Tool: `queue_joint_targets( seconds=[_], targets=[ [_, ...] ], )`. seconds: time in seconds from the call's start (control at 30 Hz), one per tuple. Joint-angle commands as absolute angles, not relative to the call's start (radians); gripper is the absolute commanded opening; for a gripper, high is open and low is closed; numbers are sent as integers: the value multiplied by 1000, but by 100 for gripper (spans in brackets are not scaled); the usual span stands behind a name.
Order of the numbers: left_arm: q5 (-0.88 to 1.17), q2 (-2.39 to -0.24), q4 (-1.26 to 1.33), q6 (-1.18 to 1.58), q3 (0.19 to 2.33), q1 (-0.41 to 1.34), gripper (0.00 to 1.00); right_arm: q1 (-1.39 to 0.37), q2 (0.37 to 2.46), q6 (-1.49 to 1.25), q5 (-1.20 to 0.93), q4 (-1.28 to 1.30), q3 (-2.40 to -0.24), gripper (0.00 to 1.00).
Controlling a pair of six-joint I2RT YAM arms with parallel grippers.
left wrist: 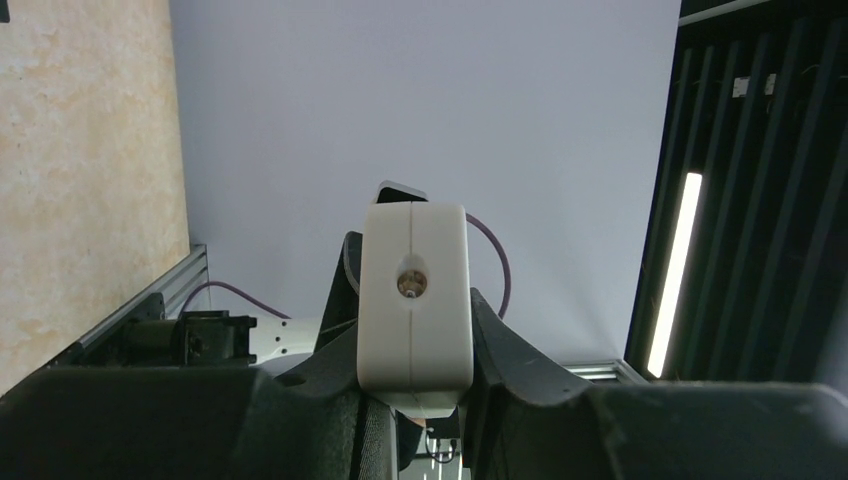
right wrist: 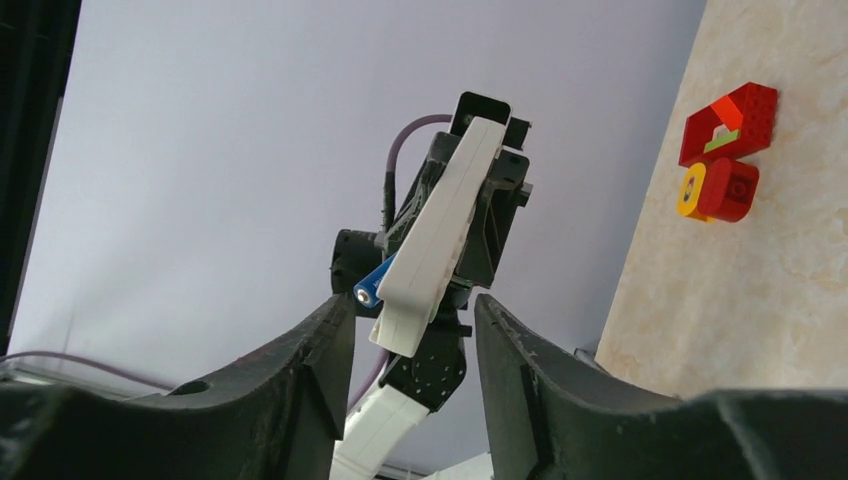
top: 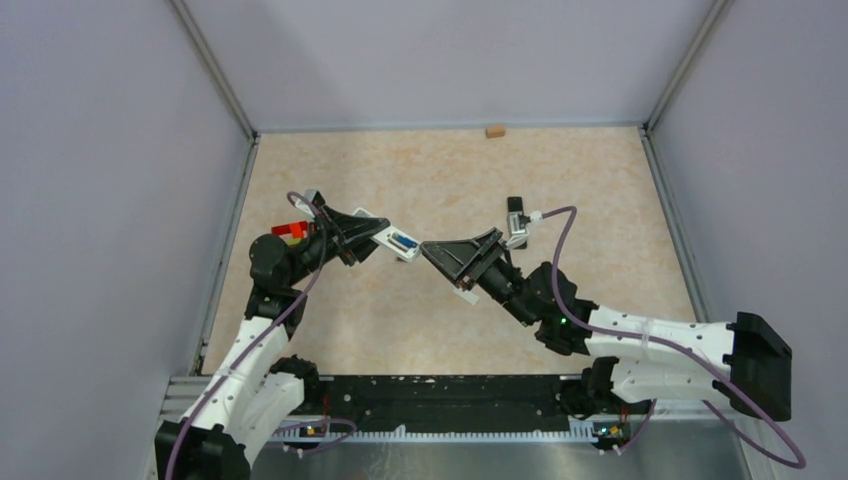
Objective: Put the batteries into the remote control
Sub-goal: Load the battery into the remote control.
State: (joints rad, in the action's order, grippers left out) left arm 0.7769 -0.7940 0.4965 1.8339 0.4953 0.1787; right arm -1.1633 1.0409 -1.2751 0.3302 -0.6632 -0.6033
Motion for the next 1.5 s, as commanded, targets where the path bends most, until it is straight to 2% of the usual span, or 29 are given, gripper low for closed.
queue_joint_targets(
  seconds=[0.0,0.23,0.63,1.07,1.47],
  targets=[
    [756,-785,593,1877,487,181,0,-1147,1055,-1271,310,-755,-619,46],
    [752,-772,595,1875,477,181,0,-1131,1058,-1267,301,-737,-626,44],
    [755,-769,579,1862,484,181,0,-1127,1094,-1233,263,-709,-672,52],
    [768,-755,549,1809,511,181,0,-1114,1100,-1264,255,-523,-736,51],
    [771,-751,536,1793,519,181,0,-1107,1094,-1263,242,-491,-738,49]
  ],
)
